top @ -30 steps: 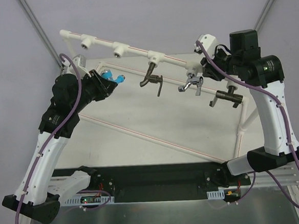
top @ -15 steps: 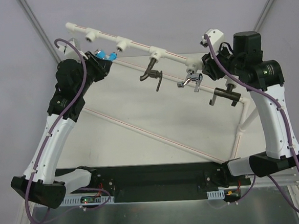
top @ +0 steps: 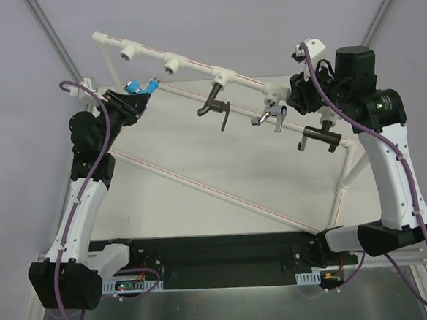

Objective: Install the water faucets

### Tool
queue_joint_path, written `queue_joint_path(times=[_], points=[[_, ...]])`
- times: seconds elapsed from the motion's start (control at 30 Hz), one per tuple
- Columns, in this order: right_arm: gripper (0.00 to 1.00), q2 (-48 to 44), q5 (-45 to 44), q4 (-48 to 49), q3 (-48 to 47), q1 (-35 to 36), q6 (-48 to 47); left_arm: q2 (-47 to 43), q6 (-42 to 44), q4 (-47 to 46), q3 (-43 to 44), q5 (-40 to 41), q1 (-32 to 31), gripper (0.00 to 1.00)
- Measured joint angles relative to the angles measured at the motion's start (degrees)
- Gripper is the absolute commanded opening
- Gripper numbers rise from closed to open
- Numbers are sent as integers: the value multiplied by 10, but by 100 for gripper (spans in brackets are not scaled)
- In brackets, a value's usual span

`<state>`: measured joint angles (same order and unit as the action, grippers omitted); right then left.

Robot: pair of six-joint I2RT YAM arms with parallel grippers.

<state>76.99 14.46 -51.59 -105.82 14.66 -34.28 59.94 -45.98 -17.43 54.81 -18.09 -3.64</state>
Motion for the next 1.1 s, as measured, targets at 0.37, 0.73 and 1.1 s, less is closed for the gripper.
queue_joint_path(times=[0.37, 0.73, 1.1], points=[[2, 22, -11, 3, -18, 32, 24, -27, -23, -74, 2, -25, 0, 0], [1, -7, -5, 51, 31, 33, 35, 17, -105, -141, -32, -27, 0, 0], [2, -13, -7, 67, 43, 40, 41, 50, -142, -164, -32, -26, 0, 0]])
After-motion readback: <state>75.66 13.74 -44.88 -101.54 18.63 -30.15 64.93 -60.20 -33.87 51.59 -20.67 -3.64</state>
